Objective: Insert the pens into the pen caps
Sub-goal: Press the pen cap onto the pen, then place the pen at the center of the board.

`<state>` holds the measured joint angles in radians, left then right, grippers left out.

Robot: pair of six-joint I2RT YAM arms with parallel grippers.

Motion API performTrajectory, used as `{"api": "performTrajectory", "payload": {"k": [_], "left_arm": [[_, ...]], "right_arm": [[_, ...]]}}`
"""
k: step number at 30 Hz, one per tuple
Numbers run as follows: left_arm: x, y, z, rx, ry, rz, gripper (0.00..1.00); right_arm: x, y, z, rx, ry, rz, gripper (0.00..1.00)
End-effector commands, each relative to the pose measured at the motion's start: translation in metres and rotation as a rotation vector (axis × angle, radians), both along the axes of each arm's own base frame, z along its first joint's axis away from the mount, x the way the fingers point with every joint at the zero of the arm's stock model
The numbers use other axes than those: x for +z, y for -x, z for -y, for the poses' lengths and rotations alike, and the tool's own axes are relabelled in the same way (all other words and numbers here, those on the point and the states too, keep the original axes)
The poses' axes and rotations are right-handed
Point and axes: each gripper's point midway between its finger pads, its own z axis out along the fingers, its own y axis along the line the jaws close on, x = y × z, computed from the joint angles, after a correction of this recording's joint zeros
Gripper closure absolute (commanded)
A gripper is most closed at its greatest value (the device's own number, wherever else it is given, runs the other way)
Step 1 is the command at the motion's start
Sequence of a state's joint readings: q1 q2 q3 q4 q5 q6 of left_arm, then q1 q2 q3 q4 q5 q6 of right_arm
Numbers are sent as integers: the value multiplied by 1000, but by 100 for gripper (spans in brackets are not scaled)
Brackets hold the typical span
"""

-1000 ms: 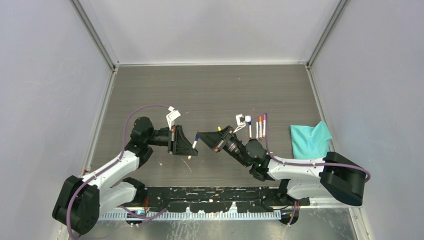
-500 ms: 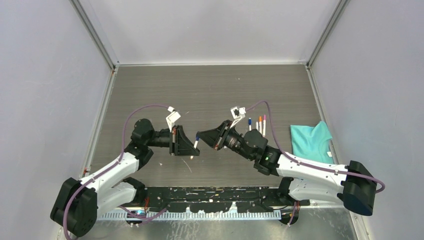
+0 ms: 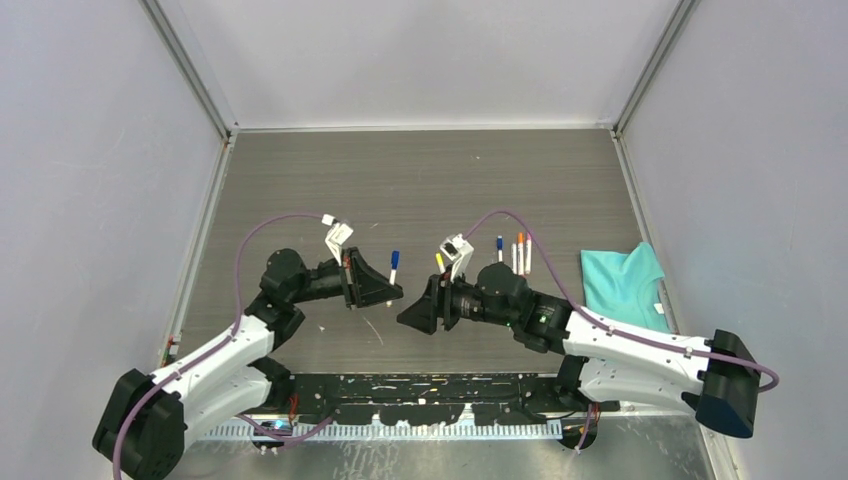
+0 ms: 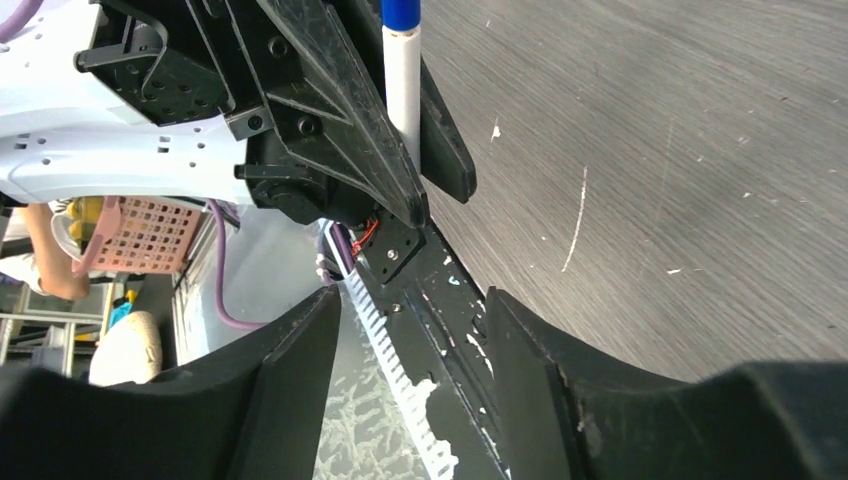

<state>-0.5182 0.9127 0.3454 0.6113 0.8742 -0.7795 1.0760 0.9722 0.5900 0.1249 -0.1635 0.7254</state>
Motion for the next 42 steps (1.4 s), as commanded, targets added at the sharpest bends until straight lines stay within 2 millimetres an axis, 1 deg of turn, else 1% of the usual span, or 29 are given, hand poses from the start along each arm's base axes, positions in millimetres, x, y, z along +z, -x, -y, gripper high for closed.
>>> {"api": "performTrajectory", "payload": {"k": [1,3,4,8,12,14,15,20,21,22,26,27,29,31,32,36,37,40,41,42], "left_arm": [[0,-6,-1,52,-1,40,100],[-10,-6,-2,62,-36,13,100],[-18,-6,-1,71,-69,-10,99],[-60,-5,0,114,-247,-137,100],[-93,2,6,130,-392,-294,99],[-105,2,11,151,-423,-357,99],[-110,0,13,169,-435,-380,98],[-134,-9,19,205,-535,-444,95],[-138,-10,21,202,-552,-454,94],[-147,-10,23,196,-580,-475,93],[-162,-13,34,176,-636,-488,88],[-164,-14,35,179,-650,-491,85],[-170,-16,34,181,-679,-495,82],[-173,-17,34,185,-693,-496,71],[-173,-17,34,188,-697,-496,64],[-170,-21,26,225,-718,-462,55],[-167,-24,22,242,-723,-442,51],[-158,-34,12,293,-730,-366,37],[-153,-38,9,300,-727,-343,29],[-149,-46,4,320,-724,-327,18]], "right_arm": [[18,-2,11,2,-20,48,35],[15,-12,20,-33,12,52,30],[13,-18,26,-56,34,53,27],[-4,-54,57,-178,151,53,22],[-37,-89,92,-323,332,-11,21],[-48,-100,107,-376,396,-36,21],[-50,-106,113,-401,412,-43,21],[-50,-118,129,-474,438,-29,21],[-50,-119,131,-481,439,-24,21],[-50,-119,132,-487,442,-23,21],[-54,-121,138,-507,458,-20,21],[-55,-121,139,-514,461,-20,21],[-56,-121,141,-521,467,-18,21],[-57,-121,143,-524,469,-20,21],[-58,-121,144,-527,469,-20,21],[-57,-122,147,-536,473,-9,21],[-56,-123,147,-533,477,-1,21],[-56,-128,148,-534,481,18,18],[-56,-132,149,-537,478,26,15],[-56,-136,150,-546,477,36,11]]}}
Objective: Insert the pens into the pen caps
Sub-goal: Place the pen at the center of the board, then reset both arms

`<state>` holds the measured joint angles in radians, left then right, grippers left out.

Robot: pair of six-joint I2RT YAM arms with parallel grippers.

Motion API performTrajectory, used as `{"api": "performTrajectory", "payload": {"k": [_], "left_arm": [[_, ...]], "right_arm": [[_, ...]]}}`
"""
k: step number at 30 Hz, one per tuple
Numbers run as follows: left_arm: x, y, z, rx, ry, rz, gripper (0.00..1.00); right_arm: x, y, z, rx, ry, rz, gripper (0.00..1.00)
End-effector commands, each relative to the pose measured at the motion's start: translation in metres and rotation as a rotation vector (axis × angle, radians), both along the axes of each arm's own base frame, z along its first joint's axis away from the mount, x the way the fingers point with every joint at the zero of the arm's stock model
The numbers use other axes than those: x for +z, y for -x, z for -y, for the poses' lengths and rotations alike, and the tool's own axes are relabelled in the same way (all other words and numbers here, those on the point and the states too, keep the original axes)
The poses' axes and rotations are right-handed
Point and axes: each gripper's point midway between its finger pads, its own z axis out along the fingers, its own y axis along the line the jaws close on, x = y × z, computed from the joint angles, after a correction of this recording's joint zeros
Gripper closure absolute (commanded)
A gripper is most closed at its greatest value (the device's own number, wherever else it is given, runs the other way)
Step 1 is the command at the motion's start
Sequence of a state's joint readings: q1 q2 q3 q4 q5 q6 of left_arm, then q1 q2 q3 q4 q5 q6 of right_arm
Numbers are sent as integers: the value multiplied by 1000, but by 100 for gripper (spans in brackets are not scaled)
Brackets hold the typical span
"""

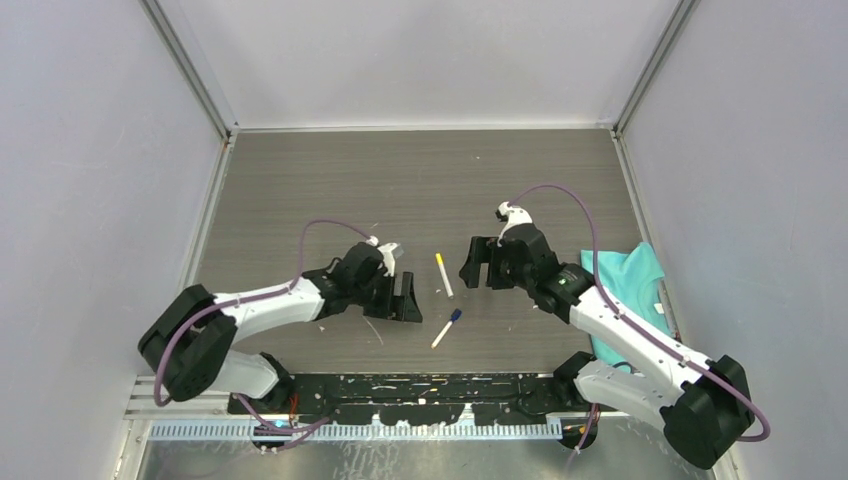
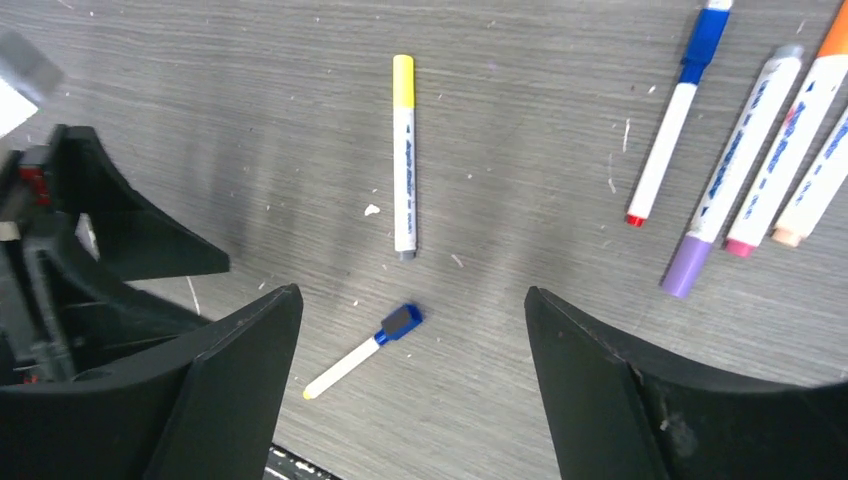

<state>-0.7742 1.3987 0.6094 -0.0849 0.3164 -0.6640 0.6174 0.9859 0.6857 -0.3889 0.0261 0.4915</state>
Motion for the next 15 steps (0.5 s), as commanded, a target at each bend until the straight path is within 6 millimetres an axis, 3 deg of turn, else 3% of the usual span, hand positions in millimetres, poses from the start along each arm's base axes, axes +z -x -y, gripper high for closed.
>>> {"api": "performTrajectory", "payload": {"k": [1,3,6,9,12,15], "left_arm": [[31,-42,-18,56,-6,166,14],[40,-67,-38,131,4,210,5],[61,-109,-82,298,-6,335,1],[79,-140,-136,484,-27,458,2],[89,-156,-194,663,-73,526,2],[99,-161,-255,845,-122,590,2]], "right_arm": [[17,-25,4,-20,-10,110,9],[15,-38,10,-40,-24,129,2],[12,-63,30,-100,-40,174,0],[12,-90,67,-221,-31,240,0],[21,-103,109,-356,-16,343,0],[31,-103,150,-490,38,455,0]]}}
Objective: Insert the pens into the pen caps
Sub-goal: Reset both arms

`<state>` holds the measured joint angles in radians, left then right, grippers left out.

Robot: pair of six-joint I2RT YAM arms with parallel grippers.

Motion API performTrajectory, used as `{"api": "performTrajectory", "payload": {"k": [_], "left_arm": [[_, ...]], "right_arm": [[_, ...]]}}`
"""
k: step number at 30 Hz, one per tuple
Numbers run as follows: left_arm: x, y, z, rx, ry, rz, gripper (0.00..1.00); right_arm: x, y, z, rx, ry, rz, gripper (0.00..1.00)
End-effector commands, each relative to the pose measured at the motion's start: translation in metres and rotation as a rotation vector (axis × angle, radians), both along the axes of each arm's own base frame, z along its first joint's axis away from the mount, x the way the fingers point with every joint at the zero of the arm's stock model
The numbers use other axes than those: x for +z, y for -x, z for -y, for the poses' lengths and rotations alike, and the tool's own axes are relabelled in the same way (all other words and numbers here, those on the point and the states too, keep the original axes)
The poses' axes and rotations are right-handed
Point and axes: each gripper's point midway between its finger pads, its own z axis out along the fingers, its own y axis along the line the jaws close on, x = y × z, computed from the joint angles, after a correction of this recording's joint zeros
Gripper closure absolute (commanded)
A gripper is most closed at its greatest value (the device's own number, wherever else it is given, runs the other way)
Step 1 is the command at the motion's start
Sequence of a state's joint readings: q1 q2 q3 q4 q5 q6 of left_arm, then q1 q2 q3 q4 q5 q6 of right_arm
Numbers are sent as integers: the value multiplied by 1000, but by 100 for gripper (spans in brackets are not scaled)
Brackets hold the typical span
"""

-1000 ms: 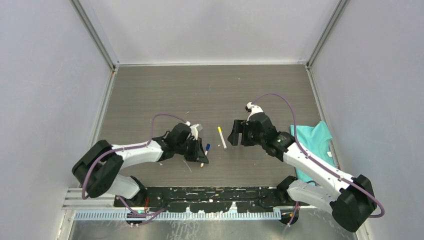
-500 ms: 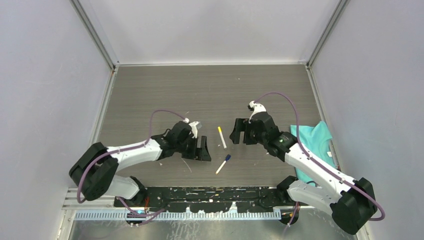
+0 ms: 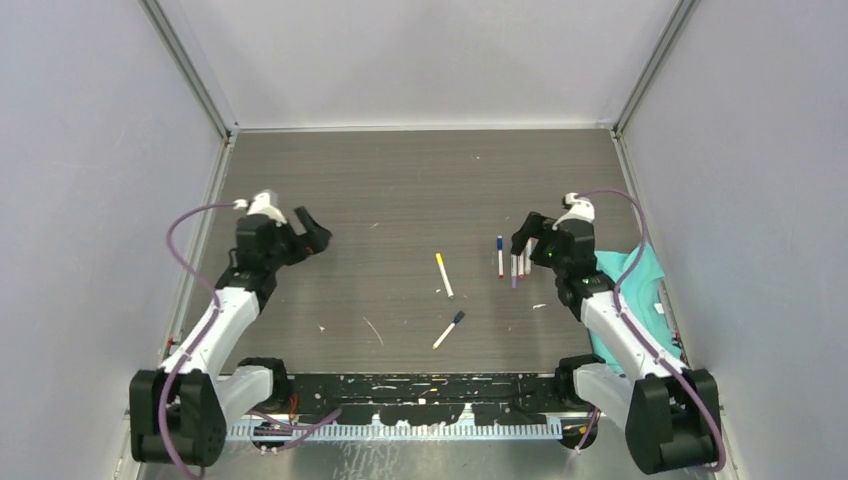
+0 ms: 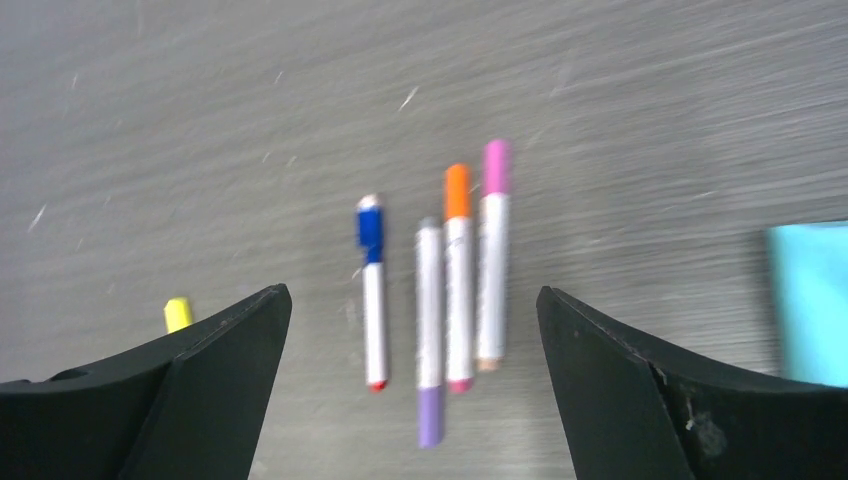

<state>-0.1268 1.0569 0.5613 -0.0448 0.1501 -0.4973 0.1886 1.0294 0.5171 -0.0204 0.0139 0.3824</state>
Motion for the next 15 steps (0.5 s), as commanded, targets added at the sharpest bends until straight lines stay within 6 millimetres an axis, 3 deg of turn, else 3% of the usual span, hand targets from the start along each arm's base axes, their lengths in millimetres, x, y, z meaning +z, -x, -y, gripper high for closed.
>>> {"api": "performTrajectory", "payload": {"k": [1,5,9,12,15], "left_arm": [[20,-12,-83,264,-96,146,2],[15,-4,-135,462,-294,226,2],[5,-6,-137,469,-328,317,2],[6,-11,-136,465,-320,324,2],[-4,-14,-137,485,-300,305,2]], "right_arm": [[52,-19,53,-193,86,310,0],[45,-3,90,-340,190,426,0],[26,6,110,-436,238,451,0],[21,1,112,-437,275,455,0],[10,-9,107,-390,305,429,0]]}}
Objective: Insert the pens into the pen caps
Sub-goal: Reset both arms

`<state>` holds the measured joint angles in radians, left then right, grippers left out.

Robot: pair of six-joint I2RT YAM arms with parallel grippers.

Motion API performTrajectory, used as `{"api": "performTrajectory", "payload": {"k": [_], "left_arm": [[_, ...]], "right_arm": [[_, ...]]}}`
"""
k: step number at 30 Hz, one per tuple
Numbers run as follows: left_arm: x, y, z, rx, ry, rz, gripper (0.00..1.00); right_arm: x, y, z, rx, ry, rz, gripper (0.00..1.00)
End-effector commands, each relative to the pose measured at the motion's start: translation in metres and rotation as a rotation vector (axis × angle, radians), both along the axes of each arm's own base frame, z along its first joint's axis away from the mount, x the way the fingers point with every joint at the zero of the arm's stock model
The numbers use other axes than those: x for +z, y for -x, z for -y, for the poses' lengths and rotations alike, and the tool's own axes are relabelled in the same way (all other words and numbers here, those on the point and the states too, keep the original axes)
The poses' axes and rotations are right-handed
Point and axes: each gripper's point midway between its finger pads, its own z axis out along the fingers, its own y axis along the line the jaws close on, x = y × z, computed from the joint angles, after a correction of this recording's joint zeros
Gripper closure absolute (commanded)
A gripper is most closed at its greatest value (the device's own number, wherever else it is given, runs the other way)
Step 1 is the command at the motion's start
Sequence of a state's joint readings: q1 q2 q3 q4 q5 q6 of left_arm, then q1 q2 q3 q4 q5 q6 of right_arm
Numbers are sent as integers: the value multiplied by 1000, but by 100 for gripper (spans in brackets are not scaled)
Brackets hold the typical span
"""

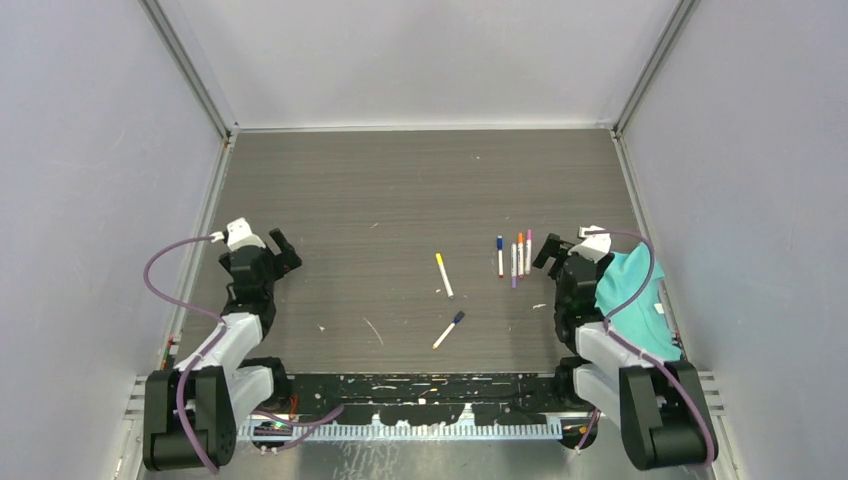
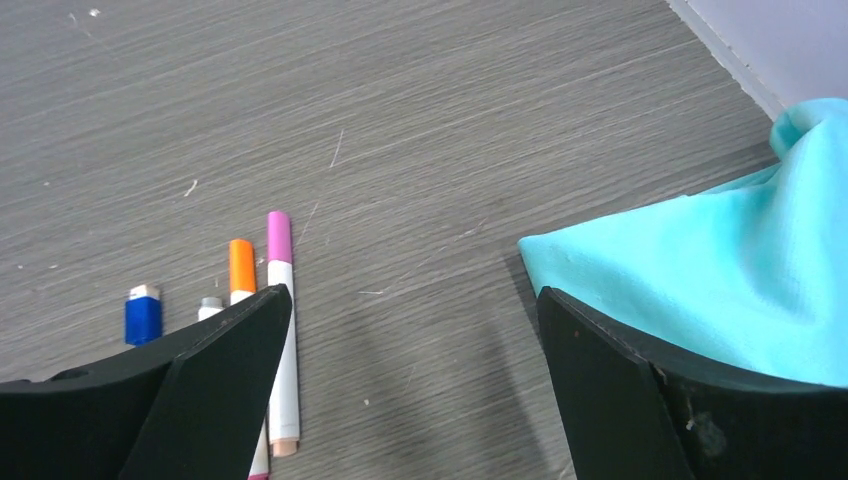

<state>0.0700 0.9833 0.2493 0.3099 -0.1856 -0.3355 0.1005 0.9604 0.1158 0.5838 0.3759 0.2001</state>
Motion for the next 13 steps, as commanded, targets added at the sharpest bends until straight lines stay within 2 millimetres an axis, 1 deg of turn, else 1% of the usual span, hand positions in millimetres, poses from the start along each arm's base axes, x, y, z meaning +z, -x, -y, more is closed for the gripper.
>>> {"api": "performTrajectory", "payload": {"k": [1,3,9,13], "left_arm": [[42,-28,-10,42,-37,176,2],[42,-29,-10,47,-29,177,2],[40,-28,-7,33,-21,192,2],[39,-29,-11,62,-14,189,2]], "right_arm": [[32,-24,6,-16,64,127,0],[30,-26,4,-1,68,119,0],[31,-24,4,0,64,151,0],[27,-26,3,6,68,150,0]]}}
